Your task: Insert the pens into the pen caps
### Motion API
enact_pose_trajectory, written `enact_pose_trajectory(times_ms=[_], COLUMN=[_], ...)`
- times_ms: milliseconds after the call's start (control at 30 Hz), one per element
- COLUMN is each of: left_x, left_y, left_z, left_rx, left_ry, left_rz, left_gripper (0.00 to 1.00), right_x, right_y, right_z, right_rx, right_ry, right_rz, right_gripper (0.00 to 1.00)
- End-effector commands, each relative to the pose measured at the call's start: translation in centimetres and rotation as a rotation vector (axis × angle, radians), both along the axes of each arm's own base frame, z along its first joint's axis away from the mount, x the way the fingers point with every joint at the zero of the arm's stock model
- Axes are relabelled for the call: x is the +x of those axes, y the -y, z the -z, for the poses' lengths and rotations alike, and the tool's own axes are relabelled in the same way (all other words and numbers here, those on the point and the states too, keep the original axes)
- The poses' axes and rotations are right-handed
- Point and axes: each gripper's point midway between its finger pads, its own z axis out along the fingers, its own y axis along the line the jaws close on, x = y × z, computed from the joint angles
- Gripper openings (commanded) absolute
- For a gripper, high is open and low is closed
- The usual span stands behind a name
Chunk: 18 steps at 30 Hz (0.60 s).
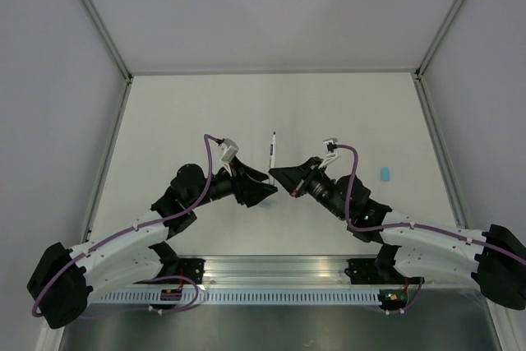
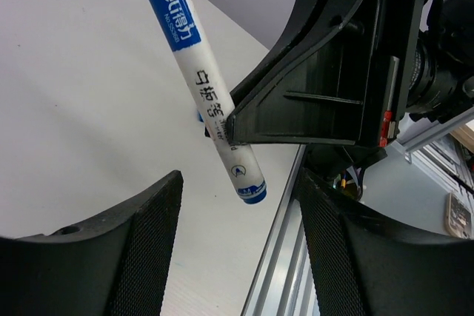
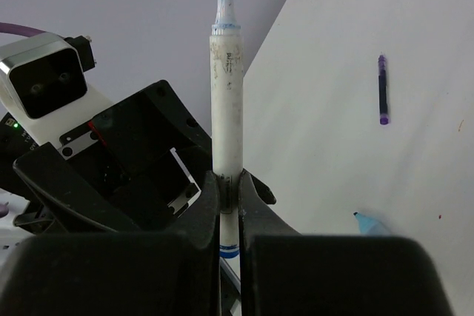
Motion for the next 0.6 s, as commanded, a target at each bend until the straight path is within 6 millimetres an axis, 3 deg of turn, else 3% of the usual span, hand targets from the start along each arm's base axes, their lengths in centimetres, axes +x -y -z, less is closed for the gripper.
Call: enact_pose_trajectory(times_ms=[0, 267, 567], left_x=[-0.8, -1.1, -1.9], left_y=[0.1, 0.3, 0.9], left_z=[-1.5, -1.5, -1.7], left_rx=[-0.056, -0.061, -0.064], left_ry=[0.03, 0.027, 0.027], left_rz=[0.038, 0.063, 0.128], left_gripper=[0.68, 0.5, 0.42], right_x=[-0.2, -0.4, -0.9], right_y=[-0.6, -0.9, -1.4], right_z=[-2.3, -2.2, -2.5], right_rx=[0.077, 0.066, 0.075], right_ry=[0.041, 0.051, 0.062], right_rz=[0.007, 0.011, -0.004], right_gripper=[0.0, 0.0, 0.0])
